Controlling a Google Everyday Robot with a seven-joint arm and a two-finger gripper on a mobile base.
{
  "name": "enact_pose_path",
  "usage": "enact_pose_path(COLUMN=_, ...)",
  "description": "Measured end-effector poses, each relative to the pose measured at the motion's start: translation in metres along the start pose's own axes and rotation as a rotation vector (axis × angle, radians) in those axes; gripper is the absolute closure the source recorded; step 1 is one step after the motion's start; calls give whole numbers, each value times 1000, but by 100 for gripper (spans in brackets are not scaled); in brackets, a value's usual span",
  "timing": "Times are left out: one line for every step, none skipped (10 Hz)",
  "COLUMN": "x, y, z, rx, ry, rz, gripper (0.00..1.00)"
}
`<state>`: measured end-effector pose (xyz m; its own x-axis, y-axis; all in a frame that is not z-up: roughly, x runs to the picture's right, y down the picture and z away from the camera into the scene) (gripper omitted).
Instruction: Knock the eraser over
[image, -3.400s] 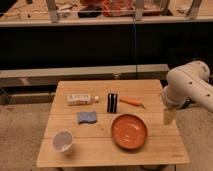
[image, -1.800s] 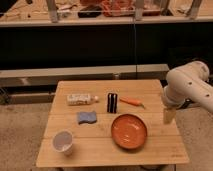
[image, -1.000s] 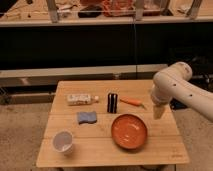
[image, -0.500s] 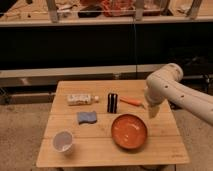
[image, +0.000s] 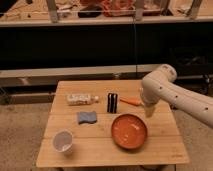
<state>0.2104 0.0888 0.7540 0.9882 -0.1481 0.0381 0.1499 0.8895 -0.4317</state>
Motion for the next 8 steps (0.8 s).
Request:
enact_pose_path(x=-1, y=-1, z=2, rx=3, ry=0, rz=-4, gripper=20)
enact_pose_path(x=-1, y=-2, z=3, rx=4, ry=0, rz=-5, gripper=20)
enact_pose_path(x=-4, y=-3, z=6, rx=4, ry=-2, rz=-9, gripper=20)
enact_pose_path(x=-7, y=-5, z=8, rx=5, ry=-5, rz=-11, gripper=20)
enact_pose_path(x=-8, y=-7, z=10, rx=6, ry=-6, rz=-11, gripper=20)
enact_pose_path(x=-8, y=-7, z=12, rx=7, ry=-7, rz=-11, gripper=20)
enact_pose_path(x=-9, y=-7, z=13, rx=7, ry=-8, rz=-11, gripper=20)
enact_pose_path(x=-10, y=-9, z=16, rx=7, ry=-9, rz=-10, gripper=20)
